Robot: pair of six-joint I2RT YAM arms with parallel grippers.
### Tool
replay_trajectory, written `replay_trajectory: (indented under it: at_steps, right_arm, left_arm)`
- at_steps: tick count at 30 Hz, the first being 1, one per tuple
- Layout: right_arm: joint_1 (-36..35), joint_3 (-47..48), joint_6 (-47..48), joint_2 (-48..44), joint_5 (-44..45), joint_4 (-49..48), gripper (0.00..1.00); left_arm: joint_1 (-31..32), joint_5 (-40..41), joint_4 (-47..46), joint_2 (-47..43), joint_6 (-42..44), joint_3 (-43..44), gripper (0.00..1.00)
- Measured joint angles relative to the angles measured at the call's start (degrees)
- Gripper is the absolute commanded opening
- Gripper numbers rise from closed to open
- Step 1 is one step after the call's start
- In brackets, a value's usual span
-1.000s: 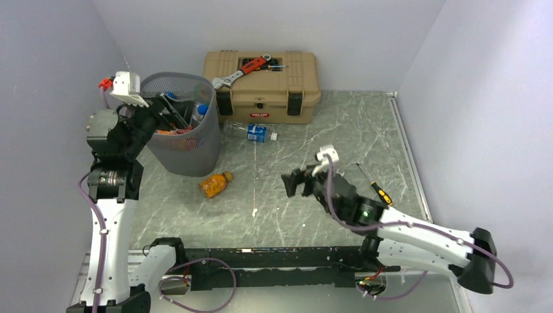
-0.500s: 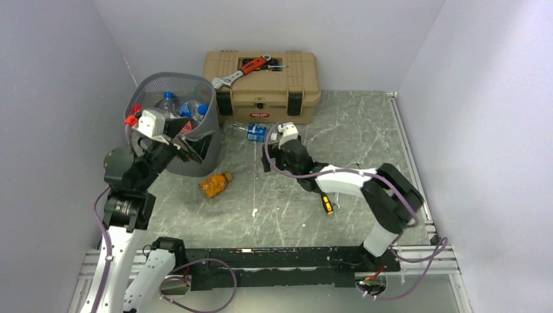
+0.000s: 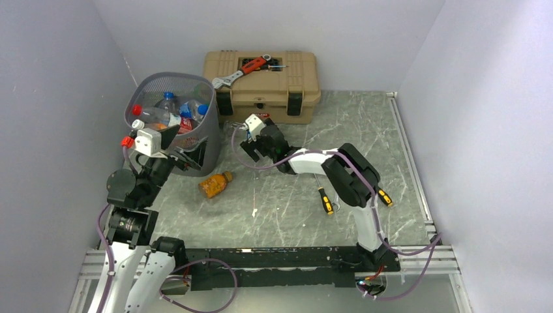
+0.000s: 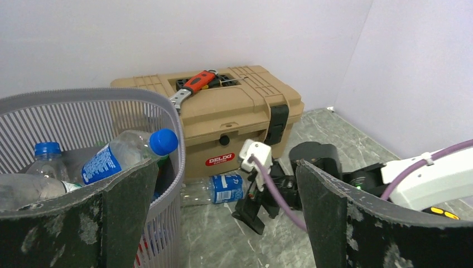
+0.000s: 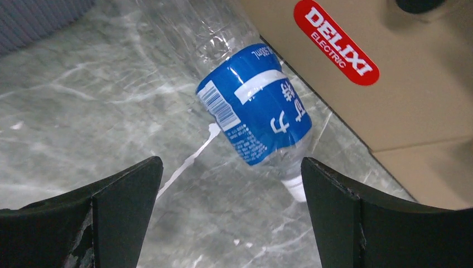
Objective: Put the plastic bottles in the bin
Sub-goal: Pick up the plastic bottle at the center of the board.
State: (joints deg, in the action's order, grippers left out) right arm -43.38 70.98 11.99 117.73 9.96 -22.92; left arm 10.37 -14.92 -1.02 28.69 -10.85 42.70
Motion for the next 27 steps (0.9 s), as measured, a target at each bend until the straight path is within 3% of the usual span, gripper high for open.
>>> replay_trajectory:
  at_steps: [13,21,27]
  right_arm:
    - [0.02,12.96,16.55,10.88,1.92,5.38,0.91]
    - [0.04,15.15,20.5,11.96,1.44,7.91,0.76]
    - [-1.16,8.68,21.77,9.81,2.08,2.21,0.58]
  left_arm:
    - [1.01,0.85,-0.11,-1.9,-0.9,-0.37,0.99]
    - [1.25,0.83,-0.11,-1.9,-0.94,-0.37,0.99]
    - [1.25,0.83,-0.11,-1.88,-1.05,-0.37,0.99]
